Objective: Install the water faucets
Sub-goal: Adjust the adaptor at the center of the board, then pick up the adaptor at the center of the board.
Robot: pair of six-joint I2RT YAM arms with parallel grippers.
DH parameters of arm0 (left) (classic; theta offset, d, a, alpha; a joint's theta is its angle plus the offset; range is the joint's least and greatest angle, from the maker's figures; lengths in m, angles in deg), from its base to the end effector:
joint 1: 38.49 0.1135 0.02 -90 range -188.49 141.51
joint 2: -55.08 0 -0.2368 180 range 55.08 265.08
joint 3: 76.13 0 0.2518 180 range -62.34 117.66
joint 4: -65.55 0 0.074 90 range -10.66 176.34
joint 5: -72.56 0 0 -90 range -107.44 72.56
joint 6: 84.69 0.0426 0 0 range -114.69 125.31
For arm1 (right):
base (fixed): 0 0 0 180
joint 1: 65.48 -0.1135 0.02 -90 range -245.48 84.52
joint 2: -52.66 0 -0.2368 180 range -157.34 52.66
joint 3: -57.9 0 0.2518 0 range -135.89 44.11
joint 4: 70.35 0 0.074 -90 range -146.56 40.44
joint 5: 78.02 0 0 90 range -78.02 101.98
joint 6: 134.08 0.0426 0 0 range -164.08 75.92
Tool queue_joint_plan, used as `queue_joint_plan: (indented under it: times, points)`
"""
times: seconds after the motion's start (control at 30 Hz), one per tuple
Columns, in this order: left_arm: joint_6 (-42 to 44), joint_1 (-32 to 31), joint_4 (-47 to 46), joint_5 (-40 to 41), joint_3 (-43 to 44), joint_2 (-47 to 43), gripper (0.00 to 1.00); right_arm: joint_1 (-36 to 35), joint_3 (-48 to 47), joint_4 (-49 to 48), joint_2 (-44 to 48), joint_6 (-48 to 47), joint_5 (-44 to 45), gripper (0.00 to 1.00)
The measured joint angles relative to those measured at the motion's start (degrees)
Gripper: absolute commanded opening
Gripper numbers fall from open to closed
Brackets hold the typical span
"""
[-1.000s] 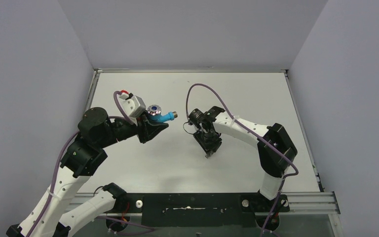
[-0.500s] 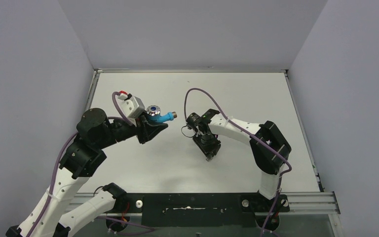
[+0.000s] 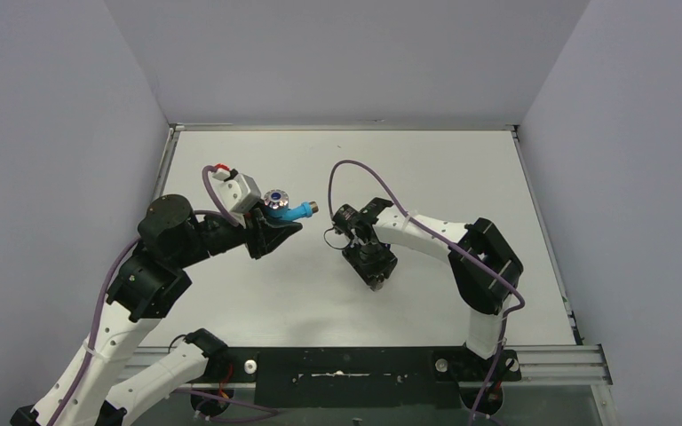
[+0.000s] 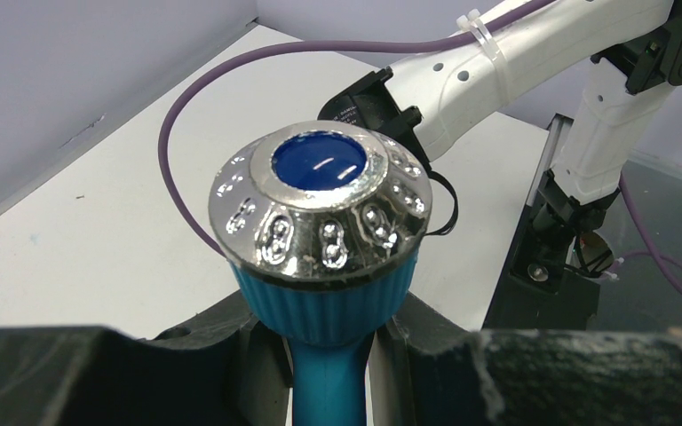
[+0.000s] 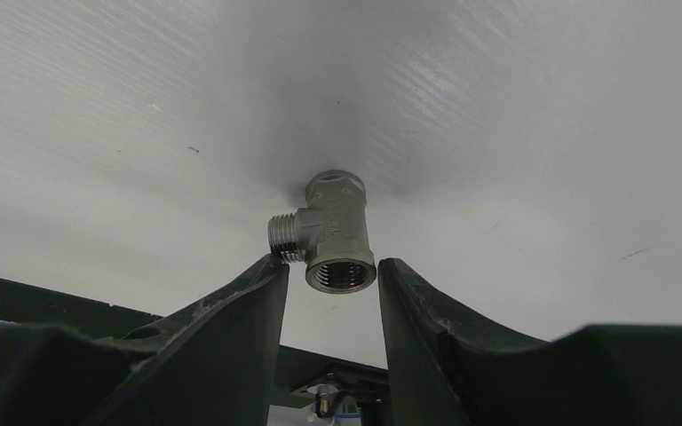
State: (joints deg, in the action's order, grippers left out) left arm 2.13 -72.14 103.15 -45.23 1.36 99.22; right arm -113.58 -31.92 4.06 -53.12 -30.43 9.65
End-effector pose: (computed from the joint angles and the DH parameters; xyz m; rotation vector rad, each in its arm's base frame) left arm 0.1320 -0.1117 0.4086 0.8085 1.5097 -0.8813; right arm 0.2162 0.2436 0.1556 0.9222 -2.9752 -0.0492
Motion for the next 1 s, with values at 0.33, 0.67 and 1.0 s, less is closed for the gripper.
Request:
queue_joint_plan:
  times: [0.33, 0.67, 1.0]
  points:
    - [0.04, 0.0, 0.04, 0.0, 0.0, 0.0, 0.0, -0.15, -0.09, -0.07, 0.11, 0.07, -0.07, 0.5]
    - [0.74, 0.0, 0.9, 0.17, 0.37, 0.02, 0.0, 0.76, 1.11, -2.51, 12.59, -3.65, -1.92, 0.53]
    - [1.88, 0.0, 4.15, 1.84, 4.42, -1.84, 0.0, 9.07, 17.14, -22.6, 35.76, -24.85, -10.25, 0.53]
